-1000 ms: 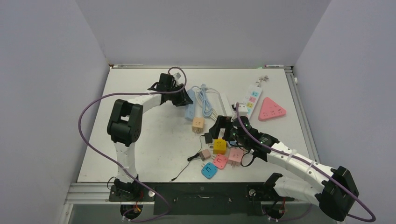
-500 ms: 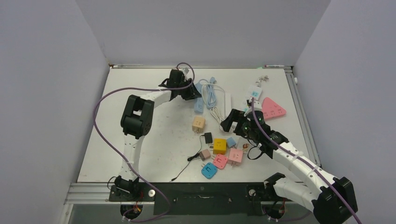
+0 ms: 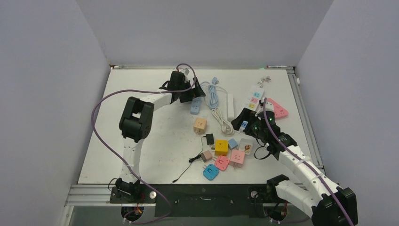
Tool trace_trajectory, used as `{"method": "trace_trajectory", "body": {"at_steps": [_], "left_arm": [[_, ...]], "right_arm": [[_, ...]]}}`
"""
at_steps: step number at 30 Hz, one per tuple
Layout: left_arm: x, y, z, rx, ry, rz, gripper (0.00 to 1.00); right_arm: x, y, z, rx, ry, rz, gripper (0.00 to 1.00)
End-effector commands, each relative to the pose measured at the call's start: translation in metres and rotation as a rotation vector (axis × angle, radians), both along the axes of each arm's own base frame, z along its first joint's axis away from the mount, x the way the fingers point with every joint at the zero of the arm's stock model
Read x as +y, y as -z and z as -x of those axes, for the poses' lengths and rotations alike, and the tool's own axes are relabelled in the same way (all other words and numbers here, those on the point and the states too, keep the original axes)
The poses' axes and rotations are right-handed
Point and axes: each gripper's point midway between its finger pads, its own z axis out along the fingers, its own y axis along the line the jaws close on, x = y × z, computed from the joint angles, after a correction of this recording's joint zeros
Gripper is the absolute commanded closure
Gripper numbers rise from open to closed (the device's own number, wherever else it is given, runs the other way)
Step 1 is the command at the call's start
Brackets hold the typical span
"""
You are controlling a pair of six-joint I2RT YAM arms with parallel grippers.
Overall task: Pull the plug off the socket
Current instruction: Place the socket at the center of the board, then reset both arms
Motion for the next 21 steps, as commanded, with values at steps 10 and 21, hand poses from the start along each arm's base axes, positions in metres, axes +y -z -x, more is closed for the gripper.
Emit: {"method": "trace_trajectory", "body": {"at_steps": [10, 21], "left_arm": [[0.076, -0.145, 0.014, -0.354, -0.198, -0.062, 0.04], [0.174, -0.258, 0.128, -0.548, -0.377, -0.264, 0.04]], "right_arm": [[-0.049, -0.048, -0.011, -0.117, 0.101, 0.095, 0.10], [-0.095, -0.127, -0.010, -0.366, 0.242, 0.262, 0.10]]}}
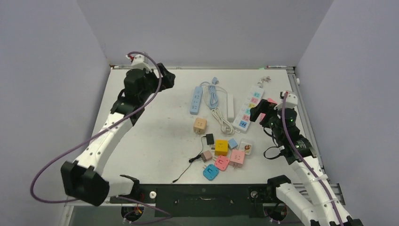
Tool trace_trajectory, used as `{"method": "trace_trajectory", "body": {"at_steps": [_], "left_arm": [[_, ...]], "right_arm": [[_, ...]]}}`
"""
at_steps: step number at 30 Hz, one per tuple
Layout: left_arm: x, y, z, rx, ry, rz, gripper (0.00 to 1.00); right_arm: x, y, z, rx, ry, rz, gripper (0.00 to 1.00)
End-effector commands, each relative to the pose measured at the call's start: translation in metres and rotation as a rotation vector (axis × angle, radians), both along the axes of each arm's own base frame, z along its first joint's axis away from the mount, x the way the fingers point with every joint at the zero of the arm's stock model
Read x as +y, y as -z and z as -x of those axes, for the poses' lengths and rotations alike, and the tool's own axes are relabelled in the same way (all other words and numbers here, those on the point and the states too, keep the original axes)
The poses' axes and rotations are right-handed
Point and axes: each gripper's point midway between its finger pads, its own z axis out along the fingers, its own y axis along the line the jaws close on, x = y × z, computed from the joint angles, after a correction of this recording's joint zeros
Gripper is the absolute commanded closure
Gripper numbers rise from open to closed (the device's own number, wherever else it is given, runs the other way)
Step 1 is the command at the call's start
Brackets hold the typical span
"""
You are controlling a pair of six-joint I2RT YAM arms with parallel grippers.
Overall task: Pull the plug off the socket
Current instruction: Reset both arms
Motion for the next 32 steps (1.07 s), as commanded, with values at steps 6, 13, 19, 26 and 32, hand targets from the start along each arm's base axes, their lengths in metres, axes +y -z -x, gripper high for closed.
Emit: {"method": "trace_trajectory", "body": {"at_steps": [6, 13, 19, 26, 32], "left_arm": [[0.087, -0.026, 0.109, -0.065, -0.134, -0.331, 0.04], [0.118, -0.004, 0.157, -0.109, -0.205, -0.336, 0.04], [0.121, 0.018, 0.166, -0.096, -0.217, -0.318, 0.04], [0.121, 0.020, 0.167, -0.089, -0.222, -0.304, 0.04], [0.126, 0.023, 0.167, -0.062, -0.246, -0.314, 0.04]], "right_arm": [[-0.043, -0.073, 0.010, -0.267, 0.129, 0.148, 0.10], [-0.060, -0.076, 0.030, -0.349, 0.196, 0.159, 0.10], [-0.063, -0.069, 0.035, -0.342, 0.212, 0.145, 0.10], [-0.065, -0.070, 0.035, -0.333, 0.226, 0.149, 0.10], [-0.065, -0.069, 0.034, -0.332, 0.226, 0.150, 0.10]]}}
